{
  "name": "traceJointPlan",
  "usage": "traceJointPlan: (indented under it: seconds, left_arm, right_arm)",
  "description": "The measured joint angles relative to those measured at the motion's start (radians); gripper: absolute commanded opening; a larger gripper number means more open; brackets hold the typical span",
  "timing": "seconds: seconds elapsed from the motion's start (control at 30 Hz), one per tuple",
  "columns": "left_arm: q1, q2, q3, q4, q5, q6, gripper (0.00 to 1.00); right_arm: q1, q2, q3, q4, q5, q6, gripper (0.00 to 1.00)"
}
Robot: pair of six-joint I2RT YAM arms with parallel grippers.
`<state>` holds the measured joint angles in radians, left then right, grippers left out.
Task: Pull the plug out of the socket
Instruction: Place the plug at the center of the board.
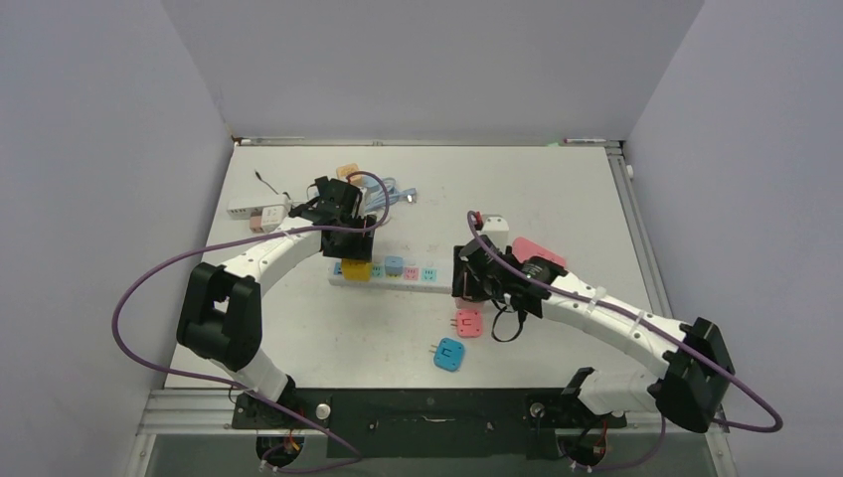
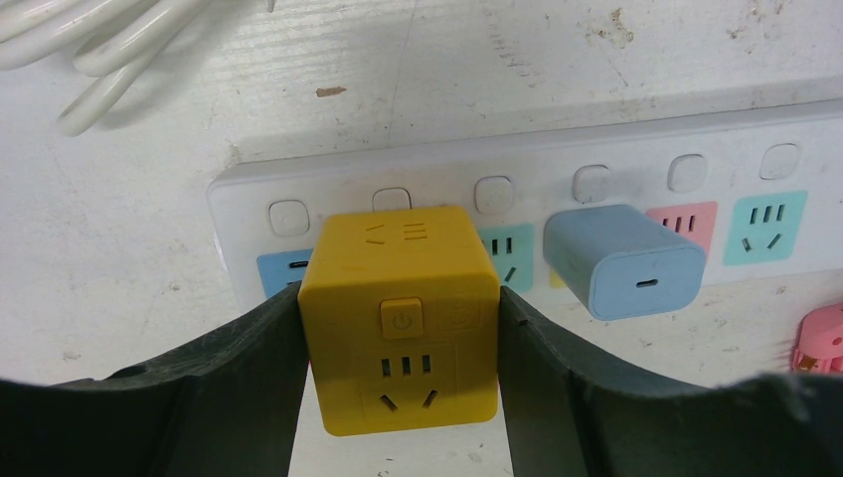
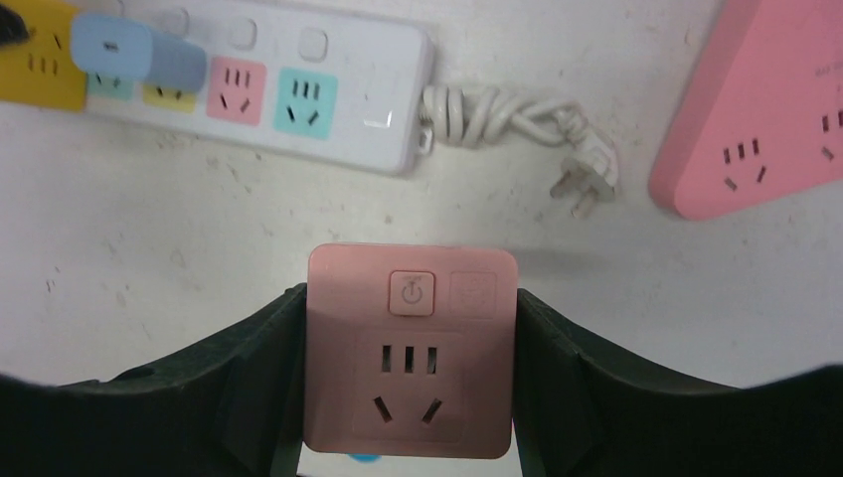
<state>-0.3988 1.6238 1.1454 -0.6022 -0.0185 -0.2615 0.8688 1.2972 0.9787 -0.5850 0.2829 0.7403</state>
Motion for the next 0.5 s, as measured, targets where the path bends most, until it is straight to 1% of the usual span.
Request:
traceJointPlan:
  seconds: [0.1, 0.23, 0.33, 0.5]
  left_arm:
    - [0.000, 0.000, 0.000, 0.000, 0.000, 0.000, 0.00]
    - [0.000, -0.001, 0.000, 0.000, 0.000, 0.000, 0.00]
    - [0.000, -0.001, -0.001, 0.000, 0.000, 0.000, 0.00]
    - [0.000, -0.001, -0.001, 0.000, 0.000, 0.000, 0.00]
  right_arm:
    - [-0.007, -0.097, -0.058, -0.090, -0.074, 0.000, 0.05]
    - [-0.019, -0.163, -0.105, -0.157, -0.141, 0.000, 0.06]
    - [-0.024, -0.172, -0.142, -0.191, -0.179, 0.002, 0.07]
    - [-0.038, -0.171, -0.209, -0.229, -0.200, 0.010, 0.09]
